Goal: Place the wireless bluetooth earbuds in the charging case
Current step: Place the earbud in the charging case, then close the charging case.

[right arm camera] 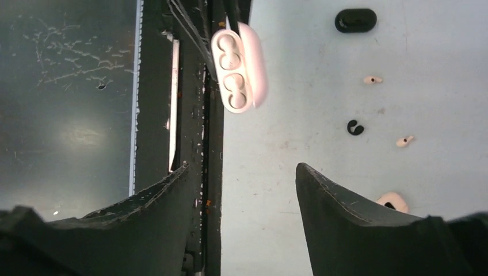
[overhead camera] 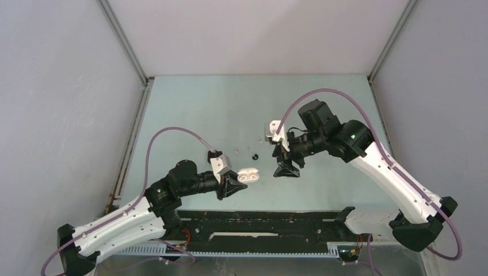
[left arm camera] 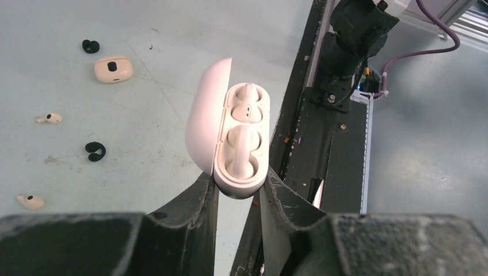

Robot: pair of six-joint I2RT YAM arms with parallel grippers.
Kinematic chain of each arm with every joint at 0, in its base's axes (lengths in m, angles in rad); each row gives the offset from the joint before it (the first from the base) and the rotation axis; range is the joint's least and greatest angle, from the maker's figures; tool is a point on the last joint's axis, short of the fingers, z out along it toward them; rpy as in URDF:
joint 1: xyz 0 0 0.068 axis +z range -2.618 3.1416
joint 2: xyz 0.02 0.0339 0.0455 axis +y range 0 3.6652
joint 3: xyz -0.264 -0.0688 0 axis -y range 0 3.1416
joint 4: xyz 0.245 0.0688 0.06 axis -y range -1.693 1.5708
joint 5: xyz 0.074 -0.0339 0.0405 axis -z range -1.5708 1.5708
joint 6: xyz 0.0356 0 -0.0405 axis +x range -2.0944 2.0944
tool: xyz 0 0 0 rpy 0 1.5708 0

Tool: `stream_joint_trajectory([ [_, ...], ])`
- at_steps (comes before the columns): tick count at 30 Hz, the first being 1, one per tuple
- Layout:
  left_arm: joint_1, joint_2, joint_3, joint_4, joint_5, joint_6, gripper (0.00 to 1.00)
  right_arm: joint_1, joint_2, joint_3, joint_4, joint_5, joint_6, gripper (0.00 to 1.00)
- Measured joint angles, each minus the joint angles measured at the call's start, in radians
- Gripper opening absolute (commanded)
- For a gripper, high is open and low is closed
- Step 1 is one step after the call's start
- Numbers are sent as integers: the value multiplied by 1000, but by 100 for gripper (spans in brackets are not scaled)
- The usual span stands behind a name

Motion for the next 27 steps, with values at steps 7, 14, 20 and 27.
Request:
stream_joint_trajectory([
  [7,0,23,0,7,7,-1,0,-114,2,-202,159,-157,27,68],
  [14,0,45,0,10,26,-4,0,-103,98,-207,222,-255,26,71],
  [20,0,48,0,12,26,-9,0,-32,128,-207,224,-272,4,74],
  [27,0,53,0,11,16,-10,0,24,126,-206,195,-272,-31,73],
])
